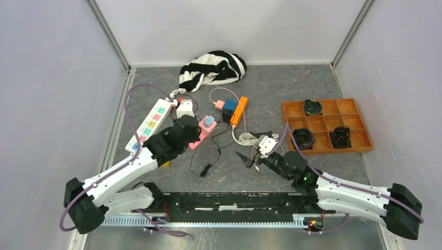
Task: Insert the plug
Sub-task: Insert the plug into the socket.
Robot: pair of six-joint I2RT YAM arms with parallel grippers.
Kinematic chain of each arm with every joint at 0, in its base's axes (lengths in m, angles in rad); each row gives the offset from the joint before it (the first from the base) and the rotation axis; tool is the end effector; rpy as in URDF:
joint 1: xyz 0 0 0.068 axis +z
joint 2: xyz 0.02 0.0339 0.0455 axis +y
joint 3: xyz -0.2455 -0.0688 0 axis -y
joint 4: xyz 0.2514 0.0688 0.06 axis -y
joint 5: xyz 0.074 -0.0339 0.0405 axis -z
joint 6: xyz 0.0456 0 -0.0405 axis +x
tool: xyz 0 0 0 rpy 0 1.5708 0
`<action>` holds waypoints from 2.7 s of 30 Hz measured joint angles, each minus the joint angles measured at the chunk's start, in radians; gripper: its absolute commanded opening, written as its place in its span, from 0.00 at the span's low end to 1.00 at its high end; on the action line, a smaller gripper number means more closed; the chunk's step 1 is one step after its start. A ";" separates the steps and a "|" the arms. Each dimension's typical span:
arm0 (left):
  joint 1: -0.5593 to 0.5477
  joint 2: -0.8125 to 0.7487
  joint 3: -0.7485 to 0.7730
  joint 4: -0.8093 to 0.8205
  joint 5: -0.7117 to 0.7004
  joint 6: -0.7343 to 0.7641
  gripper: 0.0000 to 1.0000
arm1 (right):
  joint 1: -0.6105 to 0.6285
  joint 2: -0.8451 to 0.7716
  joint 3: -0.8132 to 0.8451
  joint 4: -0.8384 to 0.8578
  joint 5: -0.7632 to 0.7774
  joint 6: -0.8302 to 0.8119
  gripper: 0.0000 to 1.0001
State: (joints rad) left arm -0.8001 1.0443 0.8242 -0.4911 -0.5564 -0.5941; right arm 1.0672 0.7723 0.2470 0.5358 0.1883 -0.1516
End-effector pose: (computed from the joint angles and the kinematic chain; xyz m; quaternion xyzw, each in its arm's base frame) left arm 0.1848 -0.1557 0.2558 -0.0240 0.8812 -0.0658 0.4675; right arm 0.1091 0.1803 0.2119 -0.3460 0.6125 0.2535 0.6640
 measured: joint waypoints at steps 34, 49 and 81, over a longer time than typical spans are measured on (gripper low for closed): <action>0.379 0.000 -0.150 0.102 0.737 0.851 0.02 | 0.000 -0.128 -0.068 0.010 0.032 -0.049 0.98; 0.376 0.108 -0.127 0.149 0.768 0.933 0.02 | 0.000 -0.132 -0.069 0.016 0.046 -0.056 0.98; 0.355 0.206 -0.126 0.241 0.687 1.008 0.02 | 0.000 -0.187 -0.097 0.031 0.087 -0.063 0.98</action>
State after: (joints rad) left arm -0.4454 1.2507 0.6979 -0.2501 0.1310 0.4141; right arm 1.0672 0.5850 0.1501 0.5667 0.2749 -0.2146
